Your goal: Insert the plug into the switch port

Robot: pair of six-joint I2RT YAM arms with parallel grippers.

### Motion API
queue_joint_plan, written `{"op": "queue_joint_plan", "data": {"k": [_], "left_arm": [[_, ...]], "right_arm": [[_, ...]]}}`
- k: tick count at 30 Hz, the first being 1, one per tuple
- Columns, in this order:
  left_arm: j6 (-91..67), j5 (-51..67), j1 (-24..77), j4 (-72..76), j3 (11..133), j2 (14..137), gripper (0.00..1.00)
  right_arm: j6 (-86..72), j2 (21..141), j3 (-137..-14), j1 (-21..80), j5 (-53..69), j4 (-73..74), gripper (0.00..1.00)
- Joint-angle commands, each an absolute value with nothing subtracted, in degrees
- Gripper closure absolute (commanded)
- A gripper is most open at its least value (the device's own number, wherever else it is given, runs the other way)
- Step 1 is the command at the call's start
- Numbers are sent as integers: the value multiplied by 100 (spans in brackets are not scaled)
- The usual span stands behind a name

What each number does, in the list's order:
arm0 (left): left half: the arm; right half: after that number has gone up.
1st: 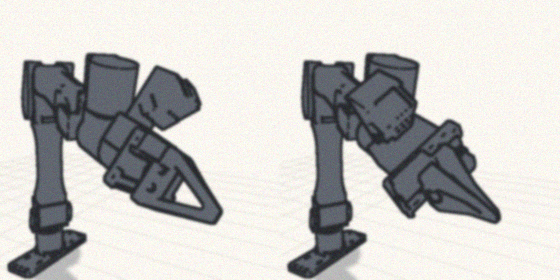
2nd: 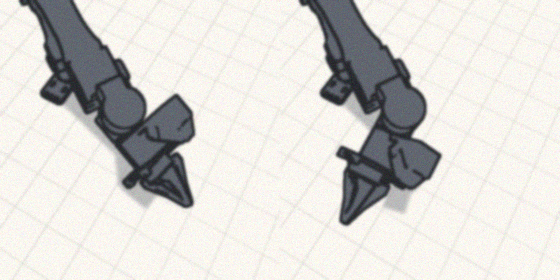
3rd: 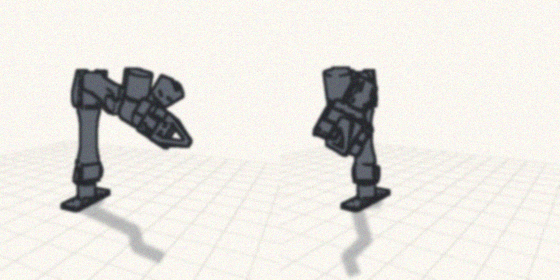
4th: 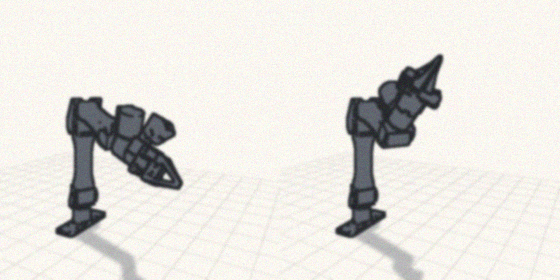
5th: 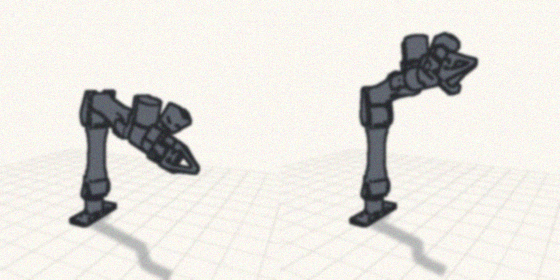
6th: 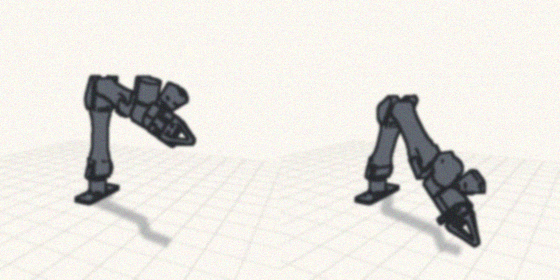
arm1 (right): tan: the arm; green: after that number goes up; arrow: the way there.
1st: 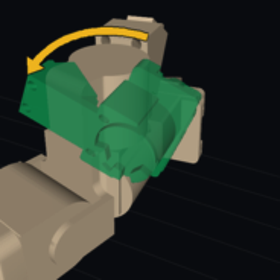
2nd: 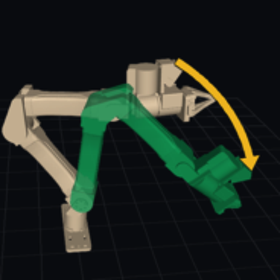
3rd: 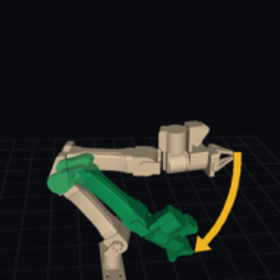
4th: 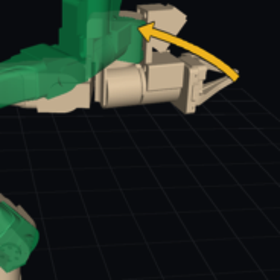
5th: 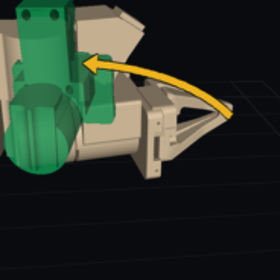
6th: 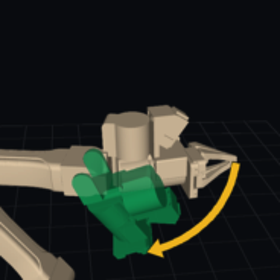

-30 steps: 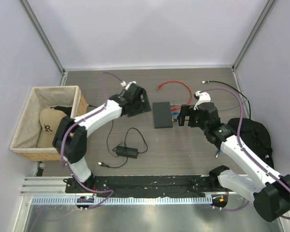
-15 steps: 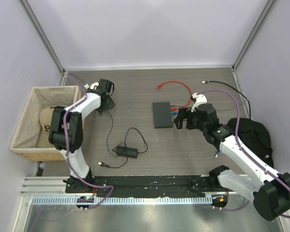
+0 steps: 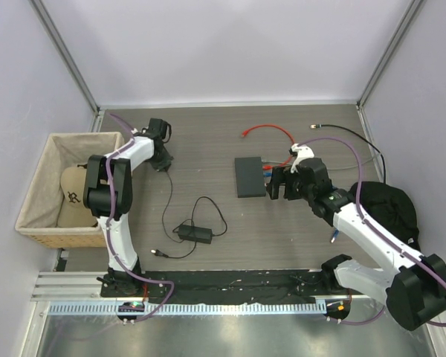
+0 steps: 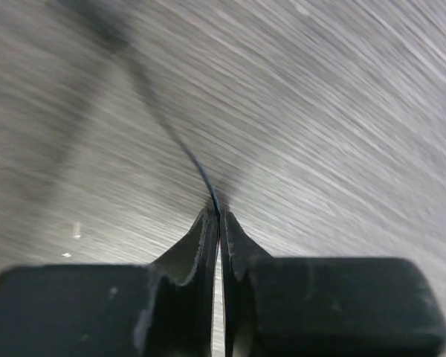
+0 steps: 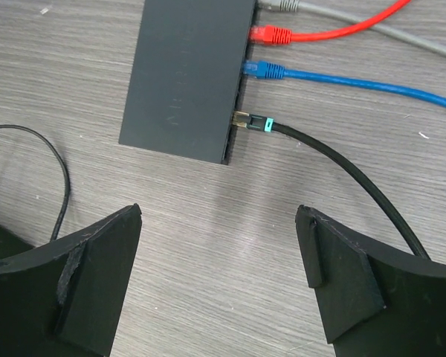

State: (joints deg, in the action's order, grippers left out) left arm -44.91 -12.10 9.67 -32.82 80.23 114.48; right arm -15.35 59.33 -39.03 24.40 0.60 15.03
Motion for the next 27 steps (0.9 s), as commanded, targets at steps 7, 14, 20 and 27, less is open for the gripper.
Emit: {"op": "queue_joint_plan", "data": {"k": [7,14,20,27], "left_arm": [[-2368,1079,1932,-3558,7225,10864,93],[-1485,731,3050,-4254,7005,10811,82],[-1731,36,2980,-3613,6785,10099,52],[-1688,-325,2927,-2076,6714,9782,42]], "right_arm": [[-1486,6863,-4403,2435,193,976,7],[-1477,7374,-4684,2435,132,826,7],[-1354,7436,-4764,2435,44,835,7],[-1213,7225,-4641,2435,26,826,8]]}}
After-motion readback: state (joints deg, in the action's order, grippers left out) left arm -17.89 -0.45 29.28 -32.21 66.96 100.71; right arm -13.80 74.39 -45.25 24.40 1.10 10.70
